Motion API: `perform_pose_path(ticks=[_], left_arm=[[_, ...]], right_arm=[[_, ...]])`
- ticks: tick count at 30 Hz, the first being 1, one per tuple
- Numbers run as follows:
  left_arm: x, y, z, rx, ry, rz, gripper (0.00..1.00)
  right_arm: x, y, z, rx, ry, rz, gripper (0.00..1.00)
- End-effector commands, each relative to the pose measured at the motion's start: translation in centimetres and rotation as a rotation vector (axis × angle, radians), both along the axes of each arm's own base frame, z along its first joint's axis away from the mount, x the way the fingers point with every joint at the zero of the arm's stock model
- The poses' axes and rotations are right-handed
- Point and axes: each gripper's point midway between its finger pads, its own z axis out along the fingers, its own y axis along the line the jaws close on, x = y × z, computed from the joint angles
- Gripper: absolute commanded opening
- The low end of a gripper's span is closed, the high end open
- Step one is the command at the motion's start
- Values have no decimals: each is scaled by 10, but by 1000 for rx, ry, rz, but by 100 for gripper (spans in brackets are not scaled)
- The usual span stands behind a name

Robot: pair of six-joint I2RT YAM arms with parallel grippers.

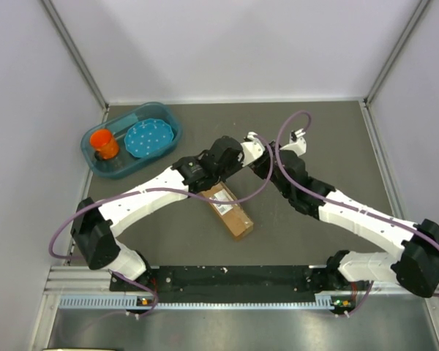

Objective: Unpack the express box
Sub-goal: Cut the express box at the center of the board.

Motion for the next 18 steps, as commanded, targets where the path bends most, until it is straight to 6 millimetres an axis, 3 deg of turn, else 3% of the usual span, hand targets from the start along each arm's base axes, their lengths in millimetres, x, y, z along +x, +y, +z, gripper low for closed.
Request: perform_pose_path(ticks=[1,6,7,8,11,18], left_arm=[[-9,-9,21,-1,-63,-55,0],[-15,-12,14,5,-42,-80,0],[-17,-13,12,-2,-30,-79,0],[-18,-14,11,-8,-20,-80,0],[-20,-16,7,-45,34,-93,0],[-13,0,6,-69,40,-75,0]], right_arm=[[13,9,28,92,-35,-36,34],[24,10,23,161,-28,-66,40],[24,12,27,191,-44,-60,40],[25,15,44,260,-98,-48,40],[17,26,44,299,-132,48,40],[4,-12,36,286,-129,34,41]])
